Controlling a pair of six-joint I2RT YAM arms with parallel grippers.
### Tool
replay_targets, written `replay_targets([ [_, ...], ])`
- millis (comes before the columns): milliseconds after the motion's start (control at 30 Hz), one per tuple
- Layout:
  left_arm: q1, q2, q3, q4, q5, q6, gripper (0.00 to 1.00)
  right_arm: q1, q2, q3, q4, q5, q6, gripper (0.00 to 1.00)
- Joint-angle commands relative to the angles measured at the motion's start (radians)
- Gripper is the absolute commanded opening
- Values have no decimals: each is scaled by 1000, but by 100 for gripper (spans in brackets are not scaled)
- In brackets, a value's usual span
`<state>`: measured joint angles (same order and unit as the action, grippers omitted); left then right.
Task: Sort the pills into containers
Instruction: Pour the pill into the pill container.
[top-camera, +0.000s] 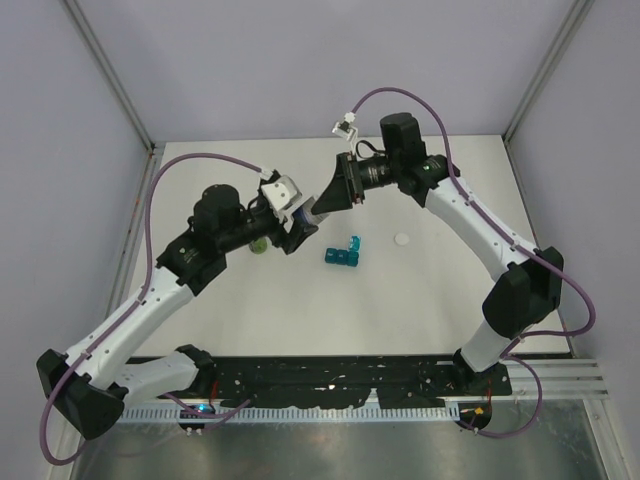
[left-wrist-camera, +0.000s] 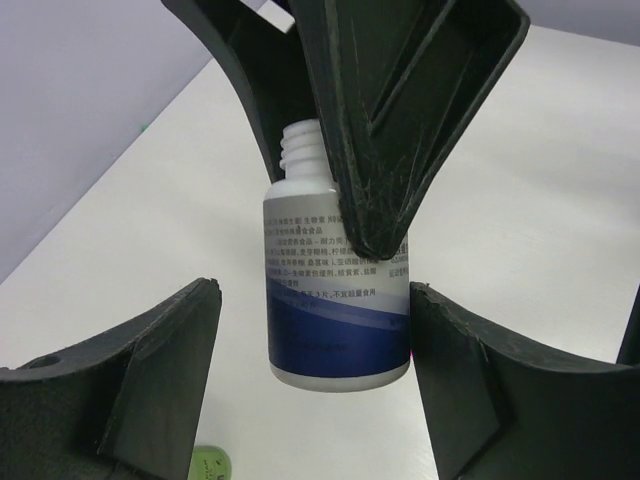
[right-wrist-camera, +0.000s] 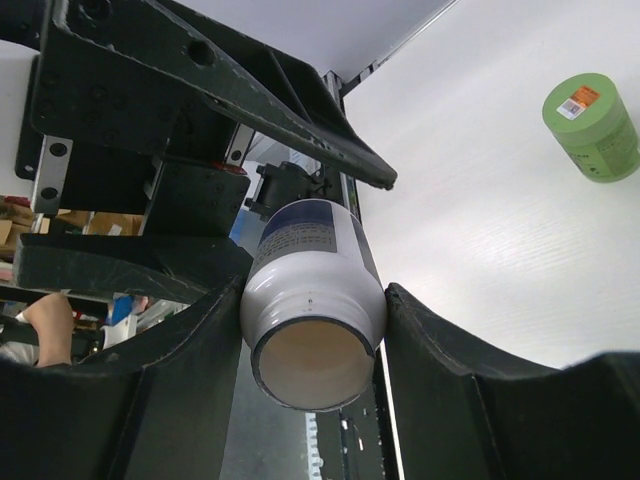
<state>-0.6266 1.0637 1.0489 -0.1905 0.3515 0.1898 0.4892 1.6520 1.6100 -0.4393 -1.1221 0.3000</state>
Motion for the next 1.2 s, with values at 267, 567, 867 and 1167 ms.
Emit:
replay_targets([
  [267,10,-22,4,85,41,-64,75,-9,-35,-51,183,-71,139,5],
  [567,10,-30,-33,109,43,-69,73,-12,-46,-56,182,-59,131,6],
  [867,10,-16,-27,114,49,-78,55,-12,-57,-70,180,-51,123,6],
  [1167,10,-4,-39,128,58,-82,0,-11,-75,-81,180,-45,117,19],
])
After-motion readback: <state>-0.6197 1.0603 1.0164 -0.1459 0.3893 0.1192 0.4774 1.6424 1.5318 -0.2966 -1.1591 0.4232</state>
